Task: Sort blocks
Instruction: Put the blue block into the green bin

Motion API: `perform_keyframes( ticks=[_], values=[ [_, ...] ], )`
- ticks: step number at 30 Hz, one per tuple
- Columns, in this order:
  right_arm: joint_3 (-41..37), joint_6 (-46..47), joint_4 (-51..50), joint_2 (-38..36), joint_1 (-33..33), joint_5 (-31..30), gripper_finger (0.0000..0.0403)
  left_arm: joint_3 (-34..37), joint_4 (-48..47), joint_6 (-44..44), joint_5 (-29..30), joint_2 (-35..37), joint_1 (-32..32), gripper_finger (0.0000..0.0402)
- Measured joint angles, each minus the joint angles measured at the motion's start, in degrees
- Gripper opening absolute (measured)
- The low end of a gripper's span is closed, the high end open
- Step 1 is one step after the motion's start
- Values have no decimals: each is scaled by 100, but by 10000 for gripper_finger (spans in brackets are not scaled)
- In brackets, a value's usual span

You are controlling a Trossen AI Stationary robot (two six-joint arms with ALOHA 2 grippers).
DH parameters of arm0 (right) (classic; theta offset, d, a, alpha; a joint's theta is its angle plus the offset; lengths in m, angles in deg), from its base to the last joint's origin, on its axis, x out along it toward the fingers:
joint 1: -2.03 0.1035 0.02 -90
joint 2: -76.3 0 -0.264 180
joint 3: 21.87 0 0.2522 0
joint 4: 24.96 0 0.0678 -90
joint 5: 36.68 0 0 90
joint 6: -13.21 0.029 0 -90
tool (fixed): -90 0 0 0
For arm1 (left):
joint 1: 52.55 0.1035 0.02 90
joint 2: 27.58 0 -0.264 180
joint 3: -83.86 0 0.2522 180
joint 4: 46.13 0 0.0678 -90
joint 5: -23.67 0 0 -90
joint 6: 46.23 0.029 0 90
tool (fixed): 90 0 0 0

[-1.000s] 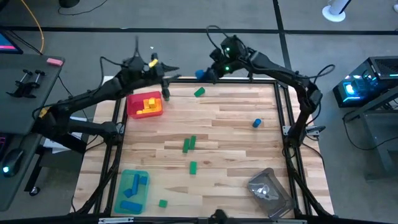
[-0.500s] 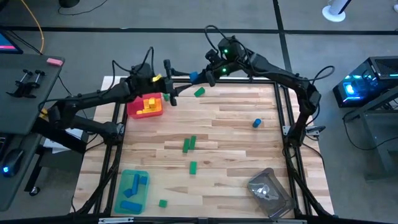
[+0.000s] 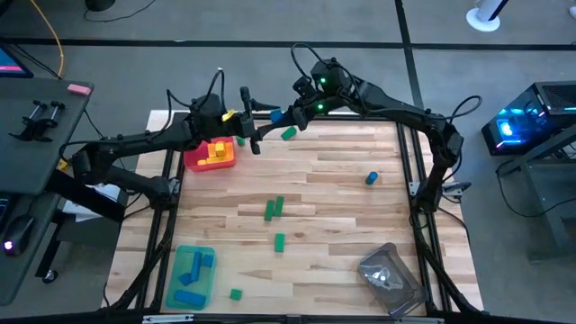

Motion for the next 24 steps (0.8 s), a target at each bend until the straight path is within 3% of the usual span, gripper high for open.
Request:
perform_keyframes(
  ticks=[5,11,16,20,24],
  values=[
    [-2,44,136,2,-7,56,0,0,-78,1,180,2,-28,187],
    [-7,194,208,9,-5,170,0,0,50,-4,422,2,-30,108],
    [-7,538,262,7,-3,186,8,0,64,-133,406,2,-28,103],
    [-7,733,291,8,-3,159,47,-7,-147,-247,505,9,5,103],
    [-15,771,475,-20,-133,-154,108,-9,-649,-311,1189,103,86,103]
  ],
)
